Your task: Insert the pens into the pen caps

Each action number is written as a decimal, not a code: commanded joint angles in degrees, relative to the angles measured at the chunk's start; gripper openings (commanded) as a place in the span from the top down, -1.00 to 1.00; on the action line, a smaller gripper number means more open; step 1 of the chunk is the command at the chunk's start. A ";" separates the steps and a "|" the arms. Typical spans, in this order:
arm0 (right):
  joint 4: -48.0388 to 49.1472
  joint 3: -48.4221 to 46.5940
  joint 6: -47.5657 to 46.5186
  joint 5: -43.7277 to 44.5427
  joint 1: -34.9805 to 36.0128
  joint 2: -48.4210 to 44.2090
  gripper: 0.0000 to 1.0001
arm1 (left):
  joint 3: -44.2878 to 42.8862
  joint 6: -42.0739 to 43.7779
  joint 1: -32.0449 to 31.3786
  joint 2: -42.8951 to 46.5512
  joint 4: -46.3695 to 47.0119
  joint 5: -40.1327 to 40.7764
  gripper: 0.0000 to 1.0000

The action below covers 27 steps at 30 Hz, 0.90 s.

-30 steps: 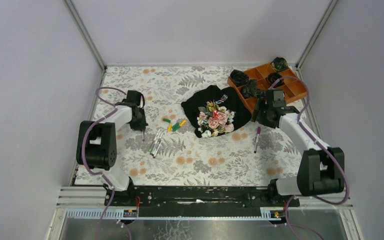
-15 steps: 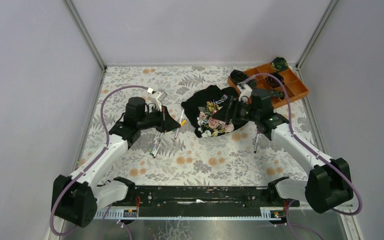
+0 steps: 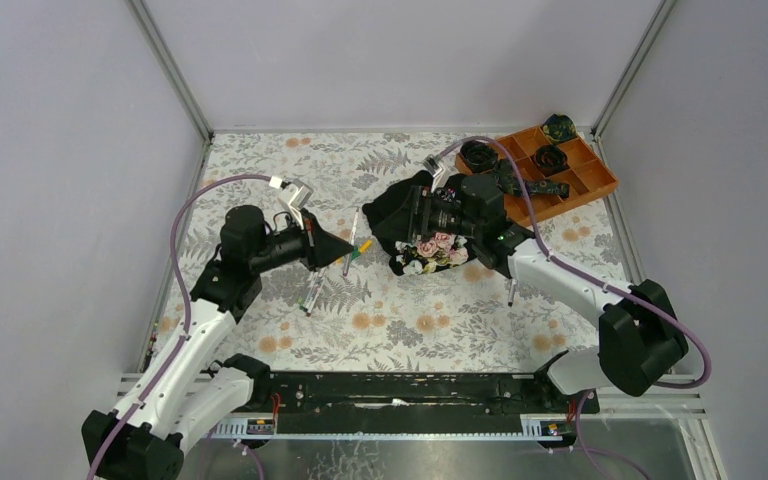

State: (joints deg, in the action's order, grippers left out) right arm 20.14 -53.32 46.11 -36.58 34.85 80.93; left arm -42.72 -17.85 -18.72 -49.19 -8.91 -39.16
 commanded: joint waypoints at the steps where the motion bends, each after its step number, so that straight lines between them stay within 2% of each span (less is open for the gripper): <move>1: 13.45 -3.63 4.96 -3.82 2.14 -0.21 -0.45 | 0.61 -1.26 0.00 0.98 -0.98 -1.04 1.00; 5: 12.28 -5.91 4.14 -3.95 3.82 1.53 -0.41 | 1.17 -1.80 -0.04 1.46 0.30 -3.14 1.00; 9: 10.64 -7.89 2.92 -3.26 5.70 3.29 -0.26 | 1.92 -2.74 0.02 1.34 1.87 -5.13 1.00; 12: 10.55 -9.01 3.10 -3.00 6.98 4.56 0.00 | 2.35 -2.81 0.04 1.18 2.13 -6.34 1.00; 18: 10.08 -9.87 3.23 -1.92 8.91 5.68 0.92 | 3.35 -3.30 0.00 1.66 3.36 -6.40 1.00; 20: 10.19 -9.76 3.82 -1.16 9.28 5.82 1.00 | 3.94 -3.77 0.00 1.66 4.18 -6.45 1.00; 21: 10.57 -9.56 4.15 -0.79 9.45 5.75 1.00 | 4.29 -4.04 0.02 1.58 4.73 -6.46 0.96; 22: 10.94 -9.38 4.43 -0.25 9.57 5.66 1.00 | 4.71 -4.38 0.00 1.58 5.25 -6.41 0.84; 24: 12.32 -8.73 5.30 0.78 9.95 5.41 1.00 | 5.46 -4.86 -0.01 1.29 6.03 -6.16 0.47; 25: 13.10 -8.47 5.64 1.13 10.11 5.32 1.00 | 5.72 -5.02 0.00 1.13 6.43 -6.27 0.38; 27: 13.91 -8.43 6.41 1.84 10.31 5.61 1.00 | 6.13 -5.17 0.00 0.83 6.79 -6.33 0.34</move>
State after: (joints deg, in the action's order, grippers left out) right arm 28.16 -59.94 49.87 -35.99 43.38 87.26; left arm -37.98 -22.31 -18.68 -48.01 -6.66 -44.71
